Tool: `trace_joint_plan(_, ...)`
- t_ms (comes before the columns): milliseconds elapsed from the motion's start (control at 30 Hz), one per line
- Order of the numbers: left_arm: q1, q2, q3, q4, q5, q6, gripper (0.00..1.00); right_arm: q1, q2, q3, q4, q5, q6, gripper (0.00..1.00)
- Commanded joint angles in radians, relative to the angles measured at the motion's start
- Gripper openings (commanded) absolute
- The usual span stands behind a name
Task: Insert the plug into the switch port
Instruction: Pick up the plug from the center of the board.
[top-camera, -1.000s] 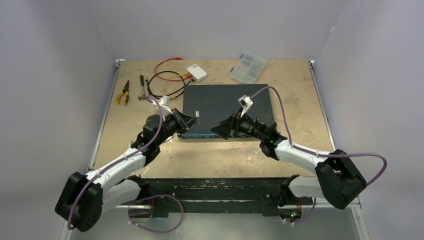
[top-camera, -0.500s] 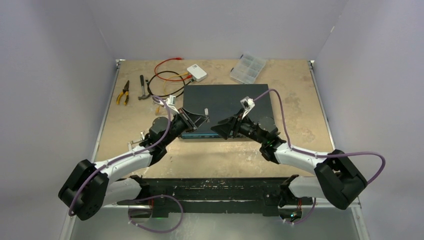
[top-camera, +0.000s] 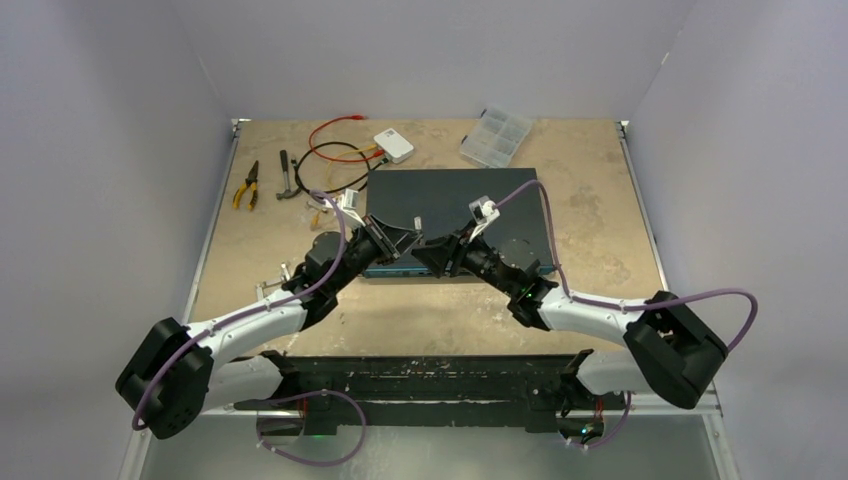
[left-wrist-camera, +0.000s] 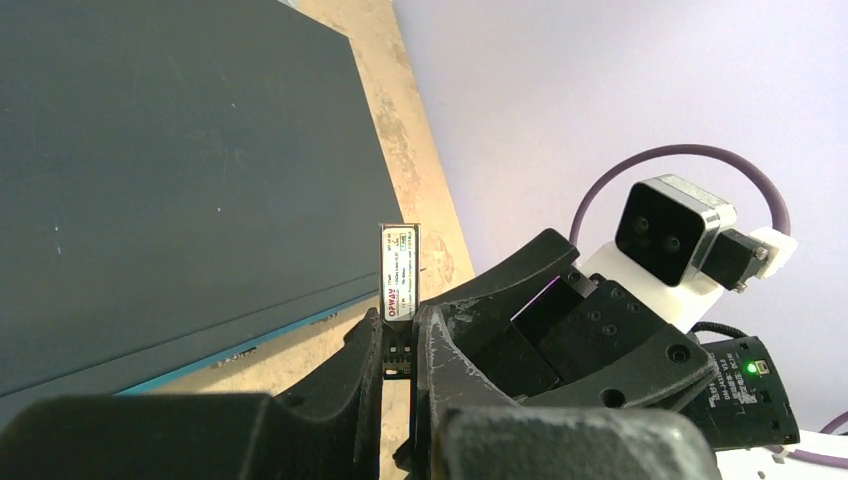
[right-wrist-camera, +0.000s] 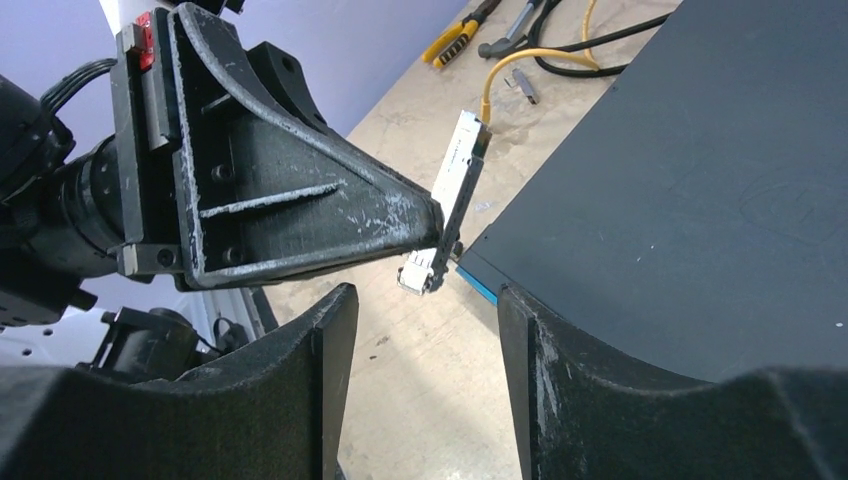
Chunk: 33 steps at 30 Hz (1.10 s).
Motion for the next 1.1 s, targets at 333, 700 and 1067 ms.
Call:
trace_joint_plan(333, -0.037, 0.017, 0.05, 0.004, -0.002, 0.009, 0.0, 0.031, 0.027, 0.065, 0.048, 0.137, -0.076, 0.21)
trace_joint_plan(700, -0.033, -0.07, 0.086, -0.106, -0.03, 0.185, 0.37, 0.022, -0.026, 0.076, -0.071, 0.068, -0.056, 0.0)
trace_joint_plan(1067, 0.206, -0.019, 0.01, 0.362, 0.339, 0.061, 0.59, -0.188, -0.076, 0.087, -0.052, -0.415, 0.019, 0.0)
